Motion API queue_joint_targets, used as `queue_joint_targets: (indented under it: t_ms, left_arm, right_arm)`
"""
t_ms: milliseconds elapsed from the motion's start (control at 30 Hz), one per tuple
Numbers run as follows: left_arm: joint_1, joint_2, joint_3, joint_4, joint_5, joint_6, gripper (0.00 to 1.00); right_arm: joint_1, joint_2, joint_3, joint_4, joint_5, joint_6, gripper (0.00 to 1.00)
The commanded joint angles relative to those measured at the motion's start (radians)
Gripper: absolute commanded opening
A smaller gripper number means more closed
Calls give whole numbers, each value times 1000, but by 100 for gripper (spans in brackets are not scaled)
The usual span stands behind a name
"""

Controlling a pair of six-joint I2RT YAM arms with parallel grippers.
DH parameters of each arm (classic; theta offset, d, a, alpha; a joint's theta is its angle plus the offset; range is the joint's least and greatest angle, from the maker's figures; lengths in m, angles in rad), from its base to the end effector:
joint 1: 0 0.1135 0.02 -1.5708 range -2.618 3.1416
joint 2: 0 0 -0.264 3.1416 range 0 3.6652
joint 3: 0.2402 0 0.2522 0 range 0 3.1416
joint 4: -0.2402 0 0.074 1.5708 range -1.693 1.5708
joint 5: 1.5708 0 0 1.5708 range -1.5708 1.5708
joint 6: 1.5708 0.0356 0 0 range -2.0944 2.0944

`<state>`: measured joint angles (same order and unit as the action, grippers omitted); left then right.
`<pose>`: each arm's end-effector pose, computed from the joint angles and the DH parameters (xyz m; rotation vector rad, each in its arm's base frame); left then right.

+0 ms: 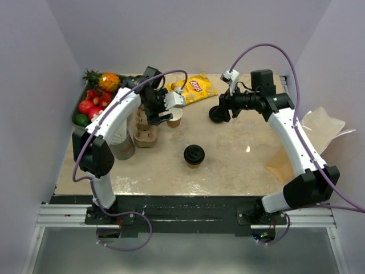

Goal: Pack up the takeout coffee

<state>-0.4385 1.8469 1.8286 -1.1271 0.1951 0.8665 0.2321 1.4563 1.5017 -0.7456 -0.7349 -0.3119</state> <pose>0.3438 -0.1688 0.3238 1.6739 2.0972 -0.1335 0.2948 0.0942 0.3821 -0.9415 1.9534 0.7814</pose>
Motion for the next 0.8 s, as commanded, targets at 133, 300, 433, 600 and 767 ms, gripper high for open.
queue_joint_targets:
  t_ms: [133,300,433,600,767]
  left_arm:
    - [9,181,184,-140,-71,5,81]
    - [11,189,121,-83,-152,-3,79]
    - [12,181,113,-17,-192,-32,79]
    - [14,204,182,65,-342,-286,78]
    - [3,212,184,53,-551,-555,80]
  right_arm:
    - [-4,-99,-81,69,-70,48,60]
    - [-8,-85,-90,121,-72,106,60]
    - [-14,-85,-95,123,-61,108,61]
    - [-22,-88,-103,127,-47,129,61]
    - [-27,-68,-95,130,-38,154,61]
